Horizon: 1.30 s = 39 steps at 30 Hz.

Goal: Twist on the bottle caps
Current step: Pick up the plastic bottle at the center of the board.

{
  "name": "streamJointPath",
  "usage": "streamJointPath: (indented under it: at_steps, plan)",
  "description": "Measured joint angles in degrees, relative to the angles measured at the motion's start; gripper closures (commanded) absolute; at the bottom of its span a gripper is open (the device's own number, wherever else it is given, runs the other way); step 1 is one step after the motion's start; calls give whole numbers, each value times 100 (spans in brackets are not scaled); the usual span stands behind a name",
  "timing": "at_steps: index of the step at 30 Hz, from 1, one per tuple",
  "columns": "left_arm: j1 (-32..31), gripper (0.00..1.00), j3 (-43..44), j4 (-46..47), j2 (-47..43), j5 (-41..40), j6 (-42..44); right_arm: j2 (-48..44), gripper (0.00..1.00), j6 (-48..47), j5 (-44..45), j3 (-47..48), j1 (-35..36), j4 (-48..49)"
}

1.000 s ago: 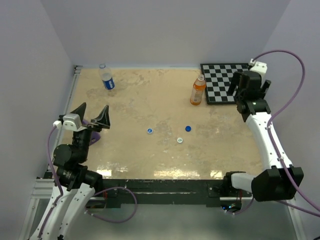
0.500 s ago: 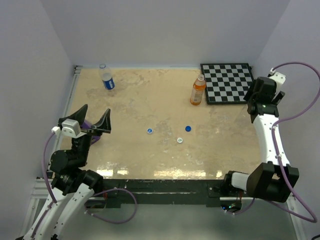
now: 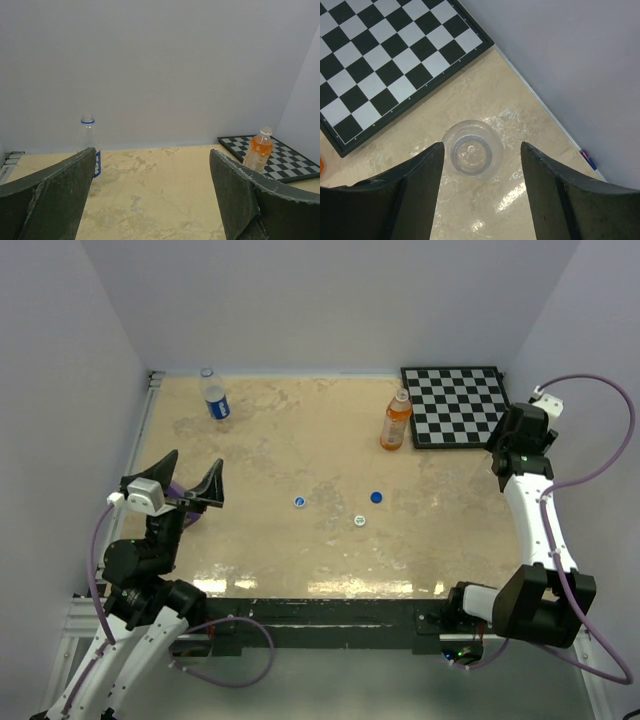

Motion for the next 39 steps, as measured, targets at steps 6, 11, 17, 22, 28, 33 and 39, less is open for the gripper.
streamJointPath:
  at_steps: [6,11,17,22,28,33,39]
  plan:
    - [0,0,0,-20,0,2,0,0,46,7,-79,-13,-4,52]
    - [-2,0,0,-20,0,2,2,0,47,17,-101,-33,-4,142]
    - [-2,0,0,-20,-2,2,2,0,51,20,-229,-66,-4,199]
    - [-2,0,0,-22,-2,2,7,2,58,31,-251,-66,-9,223]
    - [-2,0,0,-22,-4,2,17,4,59,39,-271,-66,-11,225]
    - [-2,0,0,-22,-4,4,17,35,66,39,-275,-66,-11,258]
    - [-2,0,0,-22,-4,17,20,79,95,37,-330,-66,-11,363]
